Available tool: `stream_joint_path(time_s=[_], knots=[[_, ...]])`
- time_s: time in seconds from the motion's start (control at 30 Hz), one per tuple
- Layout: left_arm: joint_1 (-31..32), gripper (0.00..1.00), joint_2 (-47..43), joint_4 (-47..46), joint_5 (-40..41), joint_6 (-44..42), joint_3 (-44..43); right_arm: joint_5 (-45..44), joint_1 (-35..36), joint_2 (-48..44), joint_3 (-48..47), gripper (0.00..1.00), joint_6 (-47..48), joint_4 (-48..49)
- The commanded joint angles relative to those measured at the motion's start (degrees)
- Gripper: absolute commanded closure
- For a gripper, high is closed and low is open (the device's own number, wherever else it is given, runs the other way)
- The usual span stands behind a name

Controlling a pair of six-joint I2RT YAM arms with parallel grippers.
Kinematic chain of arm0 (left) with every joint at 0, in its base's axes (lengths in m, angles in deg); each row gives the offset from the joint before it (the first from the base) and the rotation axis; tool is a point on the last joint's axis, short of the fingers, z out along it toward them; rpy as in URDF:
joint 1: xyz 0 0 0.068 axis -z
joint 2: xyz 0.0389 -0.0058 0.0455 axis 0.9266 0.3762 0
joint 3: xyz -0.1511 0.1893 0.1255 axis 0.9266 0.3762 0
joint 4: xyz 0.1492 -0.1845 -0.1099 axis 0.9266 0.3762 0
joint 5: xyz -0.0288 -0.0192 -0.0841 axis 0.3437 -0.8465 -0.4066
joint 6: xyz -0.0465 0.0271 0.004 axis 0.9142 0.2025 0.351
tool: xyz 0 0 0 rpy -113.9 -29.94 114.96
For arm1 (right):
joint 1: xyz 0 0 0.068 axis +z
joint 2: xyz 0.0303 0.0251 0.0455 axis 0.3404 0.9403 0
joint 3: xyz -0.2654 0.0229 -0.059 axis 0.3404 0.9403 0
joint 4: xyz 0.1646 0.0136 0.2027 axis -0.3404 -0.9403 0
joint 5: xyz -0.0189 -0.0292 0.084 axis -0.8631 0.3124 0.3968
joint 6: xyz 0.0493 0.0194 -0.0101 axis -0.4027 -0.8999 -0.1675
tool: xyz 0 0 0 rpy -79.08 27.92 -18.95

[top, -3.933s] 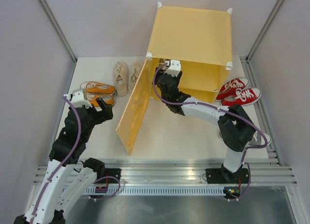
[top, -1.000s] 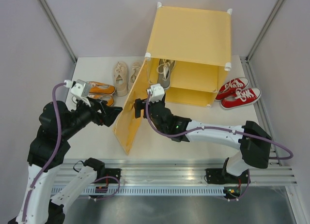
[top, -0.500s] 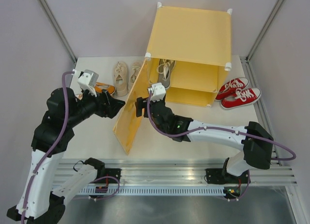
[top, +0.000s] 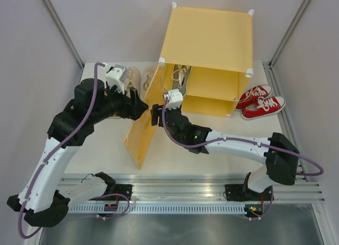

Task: Place and organize the shoes in the shoe cabinet

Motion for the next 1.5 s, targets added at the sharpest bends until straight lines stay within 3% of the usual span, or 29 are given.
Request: stream_joint_path(time_s=[0.0, 0.4, 0.63, 0.8, 1.0, 1.47], knots=[[4.18, 0.24, 2.42, 3.45, 10.57, -2.89, -3.95, -0.42, -1.07, -1.36, 0.24, 0.28, -1.97, 0.39], [11.31, 0.4, 5.59, 11.1, 24.22, -5.0, -5.98, -2.61, -5.73, -16.46, 14.02, 0.35, -8.64, -2.42], [17.62, 0.62, 9.28, 14.88, 31.69, -4.74, -8.43, -2.88, -9.95, -23.95, 19.67, 0.34, -11.2, -6.29], [20.54, 0.72, 11.3, 17.52, 36.52, -3.86, -10.63, -3.49, -11.09, -27.2, 20.55, 0.32, -11.37, -9.98], [22.82, 0.97, 12.8, 20.25, 38.38, -2.37, -12.57, -4.11, -11.8, -30.28, 22.04, 0.32, -11.64, -11.56], [31.35, 0.98, 12.27, 23.94, 38.11, 1.59, -18.28, -4.55, -12.15, -31.25, 22.75, 0.31, -12.43, -12.71]])
